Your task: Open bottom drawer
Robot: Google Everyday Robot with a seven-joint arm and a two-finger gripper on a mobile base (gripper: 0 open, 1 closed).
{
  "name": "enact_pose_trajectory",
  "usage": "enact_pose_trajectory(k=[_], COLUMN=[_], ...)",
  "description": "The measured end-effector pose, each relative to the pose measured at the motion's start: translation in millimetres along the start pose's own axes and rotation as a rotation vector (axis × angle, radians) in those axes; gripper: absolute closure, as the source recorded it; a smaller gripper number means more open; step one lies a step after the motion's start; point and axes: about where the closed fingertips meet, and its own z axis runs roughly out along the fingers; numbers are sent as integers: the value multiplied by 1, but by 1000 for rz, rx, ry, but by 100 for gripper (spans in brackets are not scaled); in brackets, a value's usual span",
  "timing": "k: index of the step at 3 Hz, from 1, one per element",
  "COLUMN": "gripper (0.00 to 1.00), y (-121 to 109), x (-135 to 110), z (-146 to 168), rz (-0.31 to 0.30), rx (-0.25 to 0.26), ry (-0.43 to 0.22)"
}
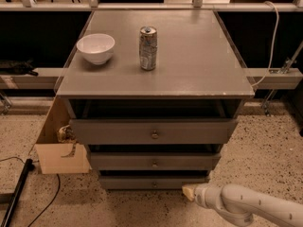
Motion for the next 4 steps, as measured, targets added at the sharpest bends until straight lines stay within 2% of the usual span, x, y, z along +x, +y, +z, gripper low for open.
enact_pose_trajectory(k=[1,2,3,4], gripper=[100,100,100,100], y=[-8,-18,-31,-46], x=[12,18,17,1], z=[16,27,43,62], rz=[-45,-62,-126,-261], rx=[39,59,58,82], ry=[5,9,20,29])
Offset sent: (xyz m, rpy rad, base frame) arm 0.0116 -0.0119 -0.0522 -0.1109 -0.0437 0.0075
